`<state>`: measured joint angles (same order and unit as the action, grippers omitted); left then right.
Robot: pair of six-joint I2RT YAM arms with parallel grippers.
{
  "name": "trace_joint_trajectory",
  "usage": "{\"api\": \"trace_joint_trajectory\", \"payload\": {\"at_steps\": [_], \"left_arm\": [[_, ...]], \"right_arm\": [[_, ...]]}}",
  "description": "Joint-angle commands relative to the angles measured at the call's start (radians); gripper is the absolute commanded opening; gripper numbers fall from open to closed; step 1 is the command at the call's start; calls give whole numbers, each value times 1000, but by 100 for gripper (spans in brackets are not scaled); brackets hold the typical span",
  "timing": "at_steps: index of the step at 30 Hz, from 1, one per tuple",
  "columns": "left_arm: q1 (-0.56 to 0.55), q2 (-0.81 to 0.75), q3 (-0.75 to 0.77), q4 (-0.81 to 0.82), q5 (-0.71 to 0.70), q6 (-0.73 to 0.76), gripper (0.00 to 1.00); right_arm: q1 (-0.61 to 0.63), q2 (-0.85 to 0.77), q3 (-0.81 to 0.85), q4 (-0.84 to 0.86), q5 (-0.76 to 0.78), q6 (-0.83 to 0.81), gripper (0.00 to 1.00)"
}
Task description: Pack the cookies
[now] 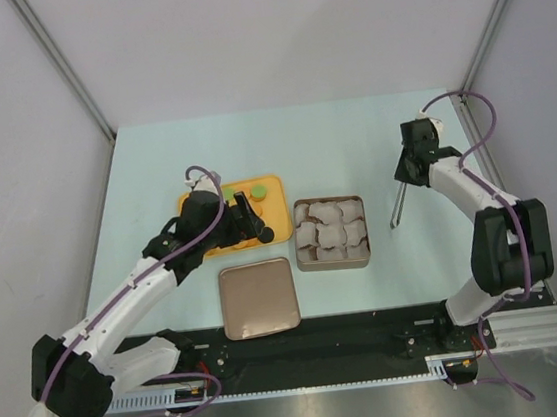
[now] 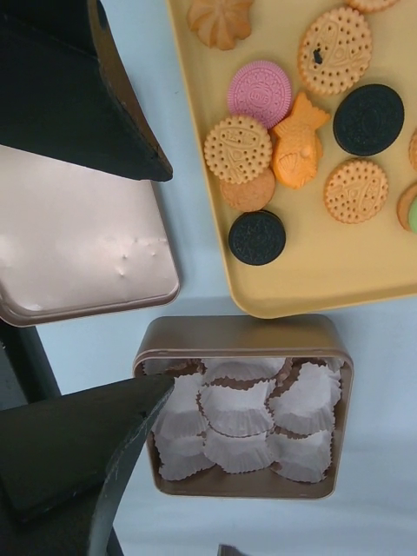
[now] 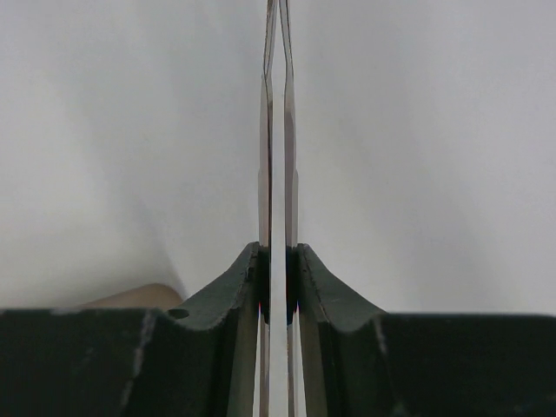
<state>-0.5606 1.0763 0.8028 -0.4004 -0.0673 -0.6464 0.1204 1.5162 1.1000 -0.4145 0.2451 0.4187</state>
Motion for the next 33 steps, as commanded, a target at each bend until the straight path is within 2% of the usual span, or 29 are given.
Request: {"api": "trace_joint_trajectory", "payload": {"at_steps": [1,7,14,17,20,21,27,33], "left_arm": [[-16,-41,49,17,-23,-4,97],[-16,-93,26,6,-37,2,98],[-16,-128,-14,-3,-51,8,98],[-15,-138,-25,-5,-49,10,98],[-16,-138,-28,-5,-51,8,98],[-16,-134,-28,-5,-52,10,98],[-16,-119,-24,5,-45,8,98],[-15,-118,-31,5,-42,5,98]], "right_arm": [[-13,123,121,-23,11,-18,0],[-25,320,248,-75,26,-49,0],[-56,435,250,-63,-4,-58,3],[-64,466,224,-43,-16,-60,8],[-67,469,202,-21,-35,-60,33],[-68,464,190,-18,-46,-60,47],[-58,403,152,-4,-64,-32,81],[-30,349,81,14,-63,-5,85]]}}
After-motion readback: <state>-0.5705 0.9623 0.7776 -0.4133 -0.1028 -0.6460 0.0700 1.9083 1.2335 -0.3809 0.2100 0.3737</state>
